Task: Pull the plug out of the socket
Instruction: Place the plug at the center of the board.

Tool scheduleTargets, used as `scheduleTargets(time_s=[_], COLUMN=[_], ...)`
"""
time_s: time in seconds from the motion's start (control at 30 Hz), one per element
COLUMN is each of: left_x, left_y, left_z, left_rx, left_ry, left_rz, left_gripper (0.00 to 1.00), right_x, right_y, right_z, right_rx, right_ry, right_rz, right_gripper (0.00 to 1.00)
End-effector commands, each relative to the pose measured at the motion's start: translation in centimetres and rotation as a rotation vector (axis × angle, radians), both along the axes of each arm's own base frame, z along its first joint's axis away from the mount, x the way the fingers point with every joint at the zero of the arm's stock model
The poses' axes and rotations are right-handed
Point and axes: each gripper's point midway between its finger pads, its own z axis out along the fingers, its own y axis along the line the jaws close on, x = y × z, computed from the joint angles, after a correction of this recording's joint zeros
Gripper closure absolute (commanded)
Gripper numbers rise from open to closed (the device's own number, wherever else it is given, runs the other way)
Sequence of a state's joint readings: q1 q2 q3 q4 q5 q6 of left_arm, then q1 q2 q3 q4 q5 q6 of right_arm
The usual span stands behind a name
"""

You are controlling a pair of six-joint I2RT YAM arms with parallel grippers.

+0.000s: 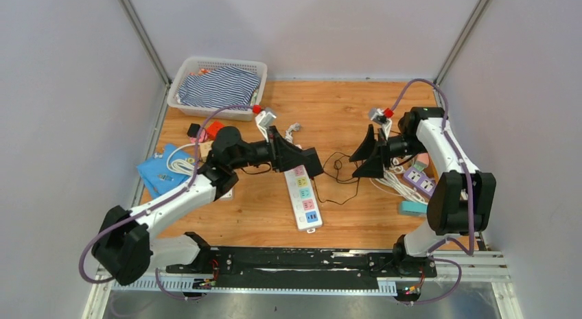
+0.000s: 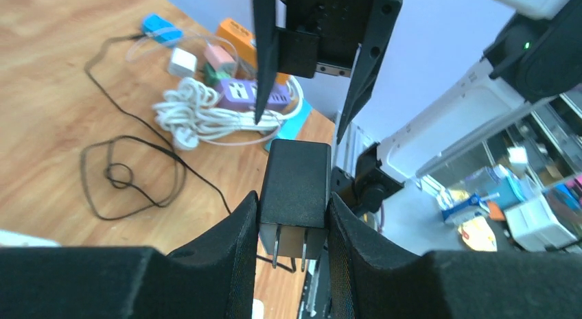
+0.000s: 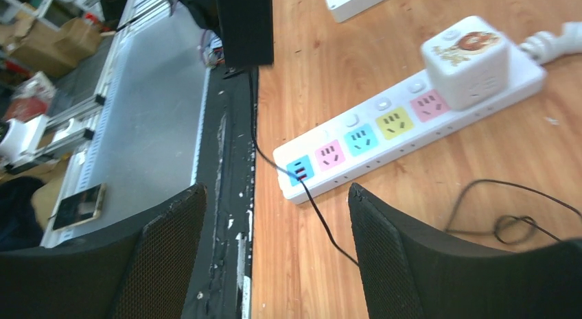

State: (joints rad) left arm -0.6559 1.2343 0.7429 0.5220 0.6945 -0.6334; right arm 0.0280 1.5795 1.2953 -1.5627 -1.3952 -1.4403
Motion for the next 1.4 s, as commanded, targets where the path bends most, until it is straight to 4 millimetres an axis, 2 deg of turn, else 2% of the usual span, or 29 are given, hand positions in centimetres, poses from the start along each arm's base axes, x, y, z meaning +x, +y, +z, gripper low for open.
scheduleTargets(time_s=[0.0, 0.07, 0.23, 0.47, 0.63, 0.8, 0.93, 1.07, 1.17, 1.27, 1.37], left_x=[0.4, 1.3, 3.5, 6.1, 6.6, 7.3, 7.9, 7.4, 7.6, 8.3, 10.5], left_y=[3.4, 5.0, 8.3, 10.7, 12.1, 14.3, 17.4, 21.0, 24.1, 27.2, 29.6], left_z=[3.5, 4.8, 10.5, 19.7, 26.5, 31.5, 34.3, 37.6, 39.3, 40.3, 39.5], left_rx=[-0.075, -0.09, -0.17, -0.28, -0.376, -0.424, -0.424, -0.421, -0.357, -0.241, -0.074], left_ry=[-0.082, -0.103, -0.183, -0.293, -0.376, -0.466, -0.54, -0.628, -0.668, -0.704, -0.688], left_rz=[0.063, 0.123, 0.265, 0.386, 0.451, 0.578, 0.738, 0.895, 1.066, 1.252, 1.404], left_gripper=[1.0, 1.0, 1.0, 1.0, 1.0, 1.0, 1.0, 1.0, 1.0, 1.0, 1.0], right_x=[0.7, 1.2, 2.1, 2.4, 2.5, 2.4, 2.4, 2.4, 2.5, 2.5, 2.5], right_y=[-1.9, -2.6, -3.9, -4.2, -4.3, -4.3, -4.3, -4.3, -4.3, -4.4, -4.3], right_z=[2.0, 2.3, 2.3, 2.0, 1.8, 1.6, 1.7, 1.6, 1.5, 1.4, 1.4], right_rx=[0.035, 0.046, 0.064, 0.068, 0.065, 0.064, 0.063, 0.064, 0.063, 0.063, 0.062], right_ry=[-0.042, -0.045, -0.021, -0.01, 0.005, 0.013, 0.013, 0.02, 0.027, 0.035, 0.037], right_rz=[-0.109, -0.151, -0.225, -0.24, -0.24, -0.24, -0.241, -0.241, -0.241, -0.242, -0.241], right_gripper=[0.23, 0.23, 0.23, 0.24, 0.24, 0.25, 0.25, 0.25, 0.25, 0.25, 0.25])
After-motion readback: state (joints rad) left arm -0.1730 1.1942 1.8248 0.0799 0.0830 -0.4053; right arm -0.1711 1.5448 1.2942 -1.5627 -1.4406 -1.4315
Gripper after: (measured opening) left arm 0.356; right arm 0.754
